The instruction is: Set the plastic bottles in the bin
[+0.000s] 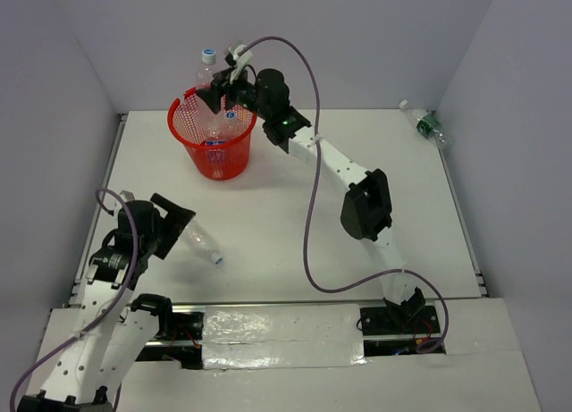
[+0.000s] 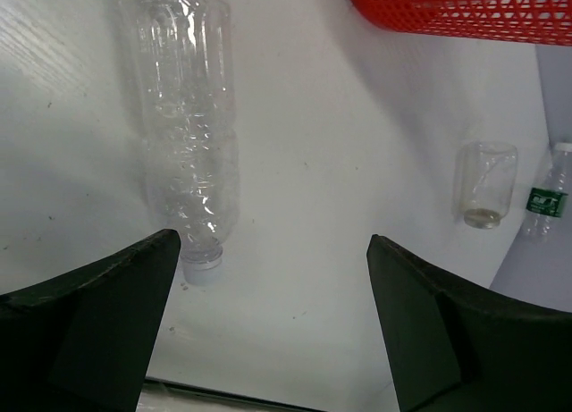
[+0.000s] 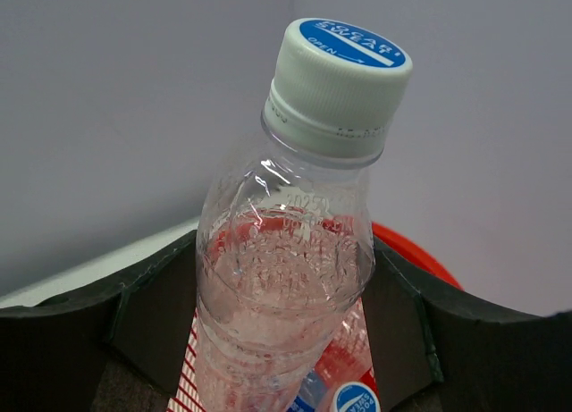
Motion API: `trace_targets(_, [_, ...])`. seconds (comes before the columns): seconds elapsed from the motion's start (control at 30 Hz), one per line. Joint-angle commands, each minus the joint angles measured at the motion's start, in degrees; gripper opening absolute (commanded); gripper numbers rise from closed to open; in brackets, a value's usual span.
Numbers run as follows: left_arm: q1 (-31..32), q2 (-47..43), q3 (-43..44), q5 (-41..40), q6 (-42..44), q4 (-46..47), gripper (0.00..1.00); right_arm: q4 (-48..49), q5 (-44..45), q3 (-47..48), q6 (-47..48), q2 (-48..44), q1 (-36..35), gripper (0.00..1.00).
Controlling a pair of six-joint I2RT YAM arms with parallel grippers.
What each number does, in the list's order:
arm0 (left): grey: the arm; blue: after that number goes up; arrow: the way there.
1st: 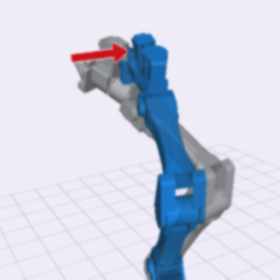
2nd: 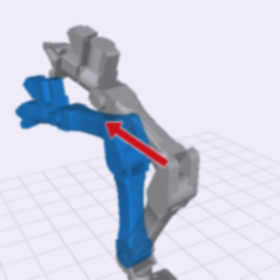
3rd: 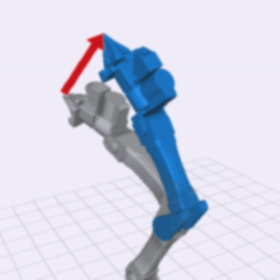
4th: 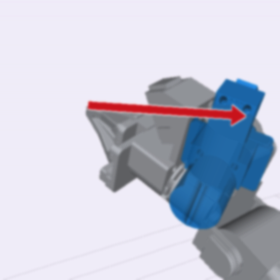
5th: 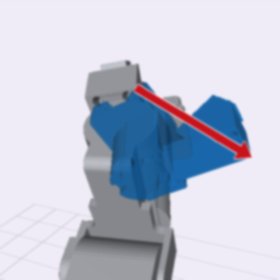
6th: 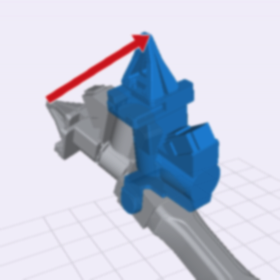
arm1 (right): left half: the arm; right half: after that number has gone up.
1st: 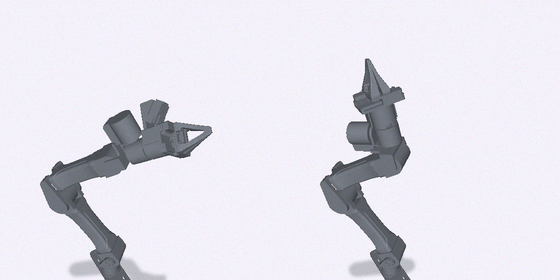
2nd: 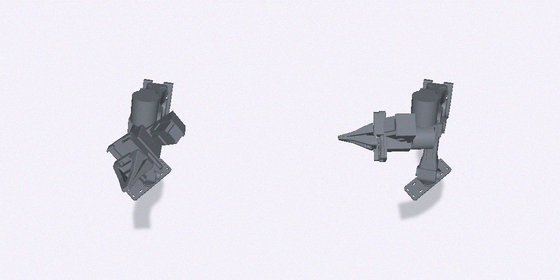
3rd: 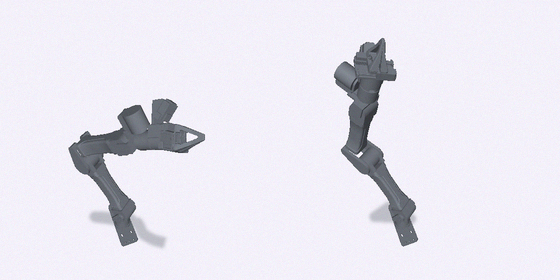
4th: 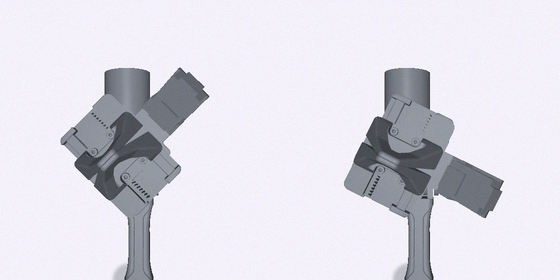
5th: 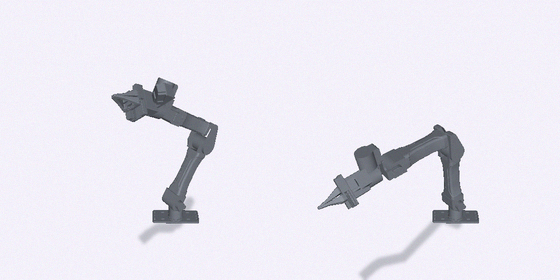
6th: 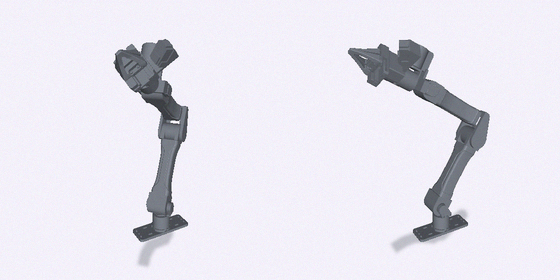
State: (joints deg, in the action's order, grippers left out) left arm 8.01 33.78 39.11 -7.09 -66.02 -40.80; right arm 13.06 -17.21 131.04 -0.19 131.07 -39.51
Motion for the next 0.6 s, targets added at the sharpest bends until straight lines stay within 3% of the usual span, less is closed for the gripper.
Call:
trace_targets(0.0, [-0.3, 2.1, 1.8, -0.9, -2.6, 0.0, 0.99, 4.7, 1.6, 4.0, 2.0, 1.9, -0.4, 0.69])
trace_targets(0.03, [-0.2, 2.1, 0.5, -0.6, -2.5, 0.5, 1.00, 5.9, 2.5, 2.8, 3.0, 1.8, -0.4, 0.77])
trace_targets(0.07, [-0.3, 1.9, -0.4, -0.6, -2.2, 1.7, 0.99, 6.5, 3.1, 1.9, 3.9, 1.2, -0.5, 0.97])
trace_targets(0.1, [-0.3, 1.3, -1.2, -0.7, -1.7, 2.4, 0.99, 6.3, 4.2, 1.1, 5.6, 0.6, -0.5, 1.00])
trace_targets(0.2, [-0.3, 0.8, -0.5, -2.4, -0.5, 1.5, 0.99, 0.0, 6.0, -0.4, 7.6, -3.8, -0.3, 1.00])
trace_targets(0.33, [-0.3, 0.3, -0.8, -5.4, -1.1, -1.3, 0.99, -8.6, 5.6, -11.4, 11.7, -17.6, 0.4, 1.00])
trace_targets(0.43, [-0.3, -0.6, -1.1, -4.9, -2.9, -3.1, 0.99, -20.1, -4.1, -18.4, 13.1, -27.6, 2.3, 1.00])
trace_targets(0.47, [-0.3, -0.6, -0.9, -5.0, -3.1, -3.7, 0.99, -22.1, -12.0, -21.3, 14.8, -30.6, 2.7, 1.00])
trace_targets(0.5, [-0.4, -0.6, -0.3, -6.0, -3.1, -4.7, 0.99, -25.1, -14.8, -28.8, 16.0, -33.6, 2.9, 1.00])
trace_targets(0.57, [-0.3, 0.6, 0.3, -7.4, -3.1, -5.1, 0.99, -29.0, -17.9, -34.7, 19.8, -41.8, 3.1, 1.00])
